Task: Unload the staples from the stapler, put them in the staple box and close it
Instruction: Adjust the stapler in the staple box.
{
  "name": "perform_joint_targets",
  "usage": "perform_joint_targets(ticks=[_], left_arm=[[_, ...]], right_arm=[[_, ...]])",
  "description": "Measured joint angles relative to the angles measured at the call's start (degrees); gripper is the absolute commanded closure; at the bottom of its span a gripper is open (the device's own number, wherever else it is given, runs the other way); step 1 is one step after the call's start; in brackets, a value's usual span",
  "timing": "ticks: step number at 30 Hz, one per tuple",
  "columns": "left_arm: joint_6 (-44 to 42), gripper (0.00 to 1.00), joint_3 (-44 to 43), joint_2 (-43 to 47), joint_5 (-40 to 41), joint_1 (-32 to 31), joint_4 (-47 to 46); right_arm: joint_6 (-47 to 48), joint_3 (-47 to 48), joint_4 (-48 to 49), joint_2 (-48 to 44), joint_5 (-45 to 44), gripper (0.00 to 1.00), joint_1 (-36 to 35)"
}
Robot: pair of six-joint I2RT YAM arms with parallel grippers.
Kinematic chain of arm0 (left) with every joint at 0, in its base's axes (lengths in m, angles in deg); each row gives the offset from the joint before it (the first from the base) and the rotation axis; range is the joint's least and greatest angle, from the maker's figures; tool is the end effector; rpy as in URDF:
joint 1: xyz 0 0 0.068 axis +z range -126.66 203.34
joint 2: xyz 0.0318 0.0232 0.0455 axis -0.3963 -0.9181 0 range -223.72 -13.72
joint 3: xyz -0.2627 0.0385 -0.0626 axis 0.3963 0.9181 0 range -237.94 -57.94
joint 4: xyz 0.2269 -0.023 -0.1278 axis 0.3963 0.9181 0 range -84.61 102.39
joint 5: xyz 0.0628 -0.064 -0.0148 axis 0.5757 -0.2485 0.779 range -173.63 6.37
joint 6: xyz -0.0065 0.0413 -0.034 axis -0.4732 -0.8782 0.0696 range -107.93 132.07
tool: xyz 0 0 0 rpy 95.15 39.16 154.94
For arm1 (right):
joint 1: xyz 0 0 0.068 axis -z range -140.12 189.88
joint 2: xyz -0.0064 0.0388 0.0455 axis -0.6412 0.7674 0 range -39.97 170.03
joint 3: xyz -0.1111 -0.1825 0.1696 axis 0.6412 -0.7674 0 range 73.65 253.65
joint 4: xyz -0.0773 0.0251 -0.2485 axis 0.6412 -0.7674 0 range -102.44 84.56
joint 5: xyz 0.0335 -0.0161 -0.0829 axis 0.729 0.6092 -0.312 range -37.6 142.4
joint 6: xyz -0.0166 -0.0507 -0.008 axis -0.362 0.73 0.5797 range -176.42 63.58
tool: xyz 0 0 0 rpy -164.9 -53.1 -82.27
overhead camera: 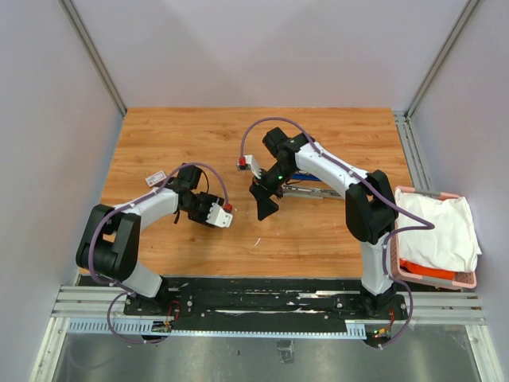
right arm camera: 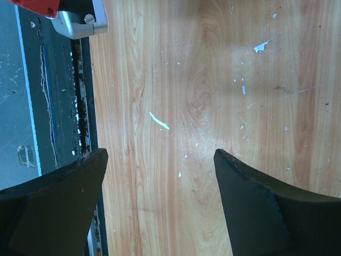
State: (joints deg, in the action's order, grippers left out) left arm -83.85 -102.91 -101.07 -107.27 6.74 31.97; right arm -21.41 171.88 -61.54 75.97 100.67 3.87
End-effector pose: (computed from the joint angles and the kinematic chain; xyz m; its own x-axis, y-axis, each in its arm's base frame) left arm 0.2523 -0.0900 0.1570 0.4899 0.8048 -0.3353 0.8484 -0.3516 0.3956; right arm 0.3195 0.2651 0.2396 -0.3151 -0.7012 -0.6395 -0.9041 0.0168 0.4270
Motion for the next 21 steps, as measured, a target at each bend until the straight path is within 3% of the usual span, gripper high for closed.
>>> perform_joint_targets(ticks=[21], left_arm=[[2.29, 0.43, -4.66, -4.09, 0.7, -0.02, 0.81]], right_arm=[[0.61, 0.0, -0.52, 0.0, -0.17, 0.16, 0.0]])
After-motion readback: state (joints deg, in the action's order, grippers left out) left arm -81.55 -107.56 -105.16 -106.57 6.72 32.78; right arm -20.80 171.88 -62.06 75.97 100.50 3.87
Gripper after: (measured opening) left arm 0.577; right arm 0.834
